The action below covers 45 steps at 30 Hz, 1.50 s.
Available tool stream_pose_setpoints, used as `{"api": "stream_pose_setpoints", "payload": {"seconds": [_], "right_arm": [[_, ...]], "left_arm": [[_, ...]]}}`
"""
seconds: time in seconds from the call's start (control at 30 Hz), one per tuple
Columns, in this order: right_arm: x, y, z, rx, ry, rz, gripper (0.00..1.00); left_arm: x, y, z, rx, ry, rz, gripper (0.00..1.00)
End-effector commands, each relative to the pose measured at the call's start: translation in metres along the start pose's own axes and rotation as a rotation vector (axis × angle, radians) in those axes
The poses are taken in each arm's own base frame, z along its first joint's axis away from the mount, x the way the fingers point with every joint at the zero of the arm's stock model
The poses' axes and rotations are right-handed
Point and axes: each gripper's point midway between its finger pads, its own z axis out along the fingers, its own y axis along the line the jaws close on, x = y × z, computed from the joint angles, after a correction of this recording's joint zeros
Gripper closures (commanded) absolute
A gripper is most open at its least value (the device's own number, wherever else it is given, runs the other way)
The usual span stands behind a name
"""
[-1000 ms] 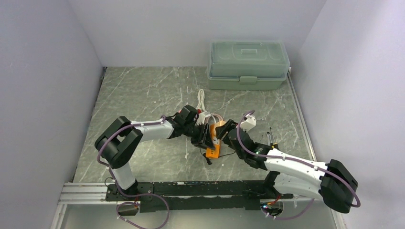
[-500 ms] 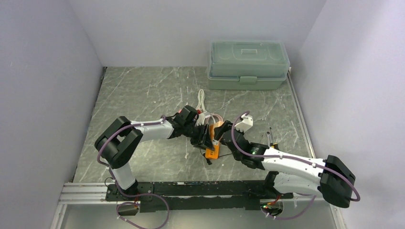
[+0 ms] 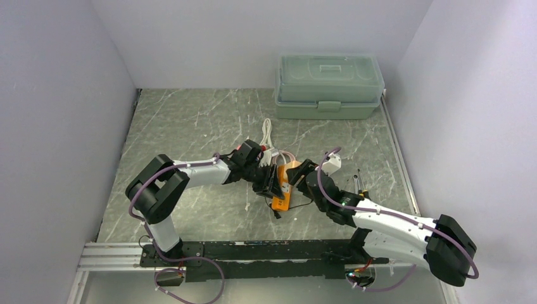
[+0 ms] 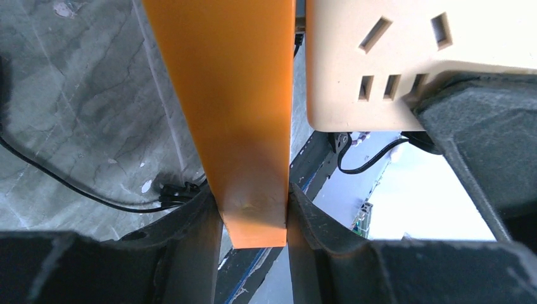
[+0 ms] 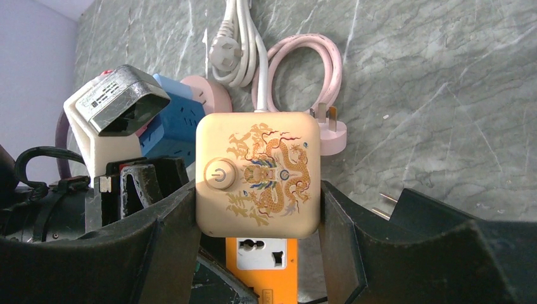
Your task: Pull the plug off the socket
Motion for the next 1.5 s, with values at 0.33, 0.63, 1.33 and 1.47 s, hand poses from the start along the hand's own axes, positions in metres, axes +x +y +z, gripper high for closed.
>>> {"api": "stream_pose_setpoints", "payload": {"seconds": [0.33, 0.63, 1.33, 1.47], "right_arm": [[-0.019, 0.052, -0.009, -0.013, -0.09, -0.016, 1.0], [-0.013, 0.05, -0.011, 0.02, -0.09, -0.05, 1.0], [-0.02, 0.038, -0.007, -0.083, -0.03, 0.088, 1.0], [-0.022, 0.044, -0.008, -0.077, -0.042, 0.068, 1.0]], "left_arm": [[-0.002, -0.009, 0.001, 0.015, 0.008, 0.047, 1.0], [-0.004, -0.007, -0.001, -0.004, -0.002, 0.056, 1.0], [-0.012, -0.013, -0.011, 0.008, -0.038, 0.09, 1.0], [-0.012, -0.009, -0.011, -0.022, -0.038, 0.083, 1.0]]}}
